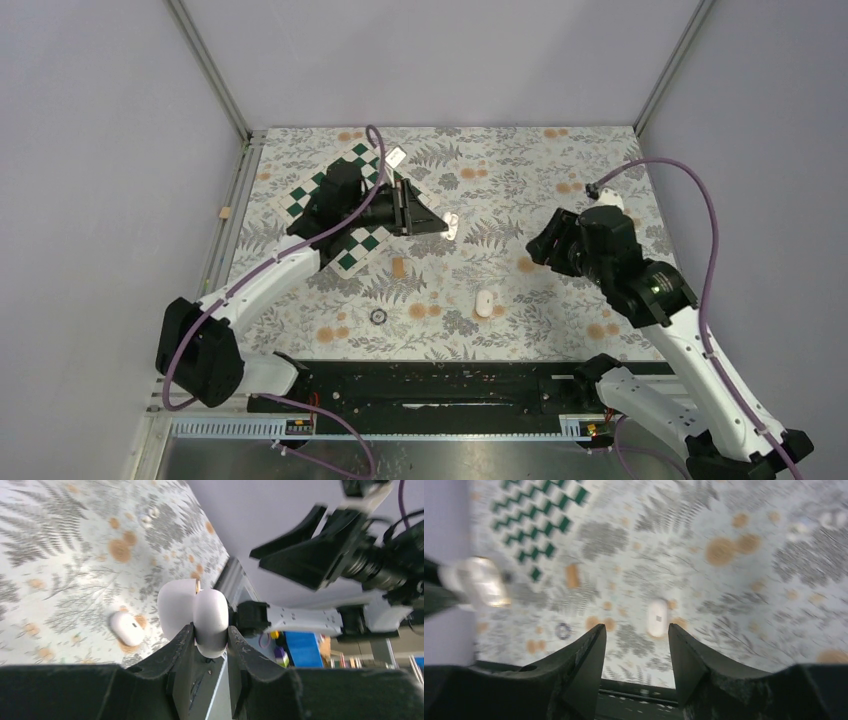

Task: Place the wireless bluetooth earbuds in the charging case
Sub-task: Pick up the earbud from the center of the board.

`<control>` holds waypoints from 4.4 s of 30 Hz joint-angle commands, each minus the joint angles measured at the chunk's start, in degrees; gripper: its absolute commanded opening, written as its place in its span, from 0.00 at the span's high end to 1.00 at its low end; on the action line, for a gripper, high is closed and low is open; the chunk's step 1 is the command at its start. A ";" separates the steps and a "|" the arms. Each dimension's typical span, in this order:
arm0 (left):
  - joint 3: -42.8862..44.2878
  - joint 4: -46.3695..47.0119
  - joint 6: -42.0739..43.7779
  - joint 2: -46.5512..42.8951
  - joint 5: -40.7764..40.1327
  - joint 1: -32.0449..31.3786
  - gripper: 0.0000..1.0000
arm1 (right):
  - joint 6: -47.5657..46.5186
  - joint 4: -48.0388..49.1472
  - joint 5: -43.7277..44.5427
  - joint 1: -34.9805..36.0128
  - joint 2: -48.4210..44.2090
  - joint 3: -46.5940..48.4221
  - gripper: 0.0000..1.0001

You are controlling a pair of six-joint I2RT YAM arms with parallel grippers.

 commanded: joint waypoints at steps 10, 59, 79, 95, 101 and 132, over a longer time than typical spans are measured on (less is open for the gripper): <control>-4.67 -11.10 5.08 -4.82 -8.83 1.51 1.00 | -3.54 4.02 0.55 -24.33 17.75 -11.91 0.52; 1.72 -6.96 15.54 5.72 -15.93 -3.27 1.00 | -15.68 -2.38 7.59 -50.66 73.67 37.08 0.40; 2.62 -7.44 15.60 6.86 -16.09 -3.27 1.00 | -12.01 -6.97 4.19 -51.47 81.28 44.49 0.45; 2.79 -8.11 15.75 6.78 -16.04 -3.25 1.00 | -14.21 -14.73 0.63 -51.67 88.51 54.63 0.50; 2.98 -8.04 15.70 6.91 -16.05 -3.19 1.00 | -15.27 -14.74 -0.31 -51.67 88.24 53.82 0.53; 3.02 -9.08 14.45 6.83 -16.31 -3.18 1.00 | -16.78 -8.58 -3.83 -51.59 80.25 42.58 0.88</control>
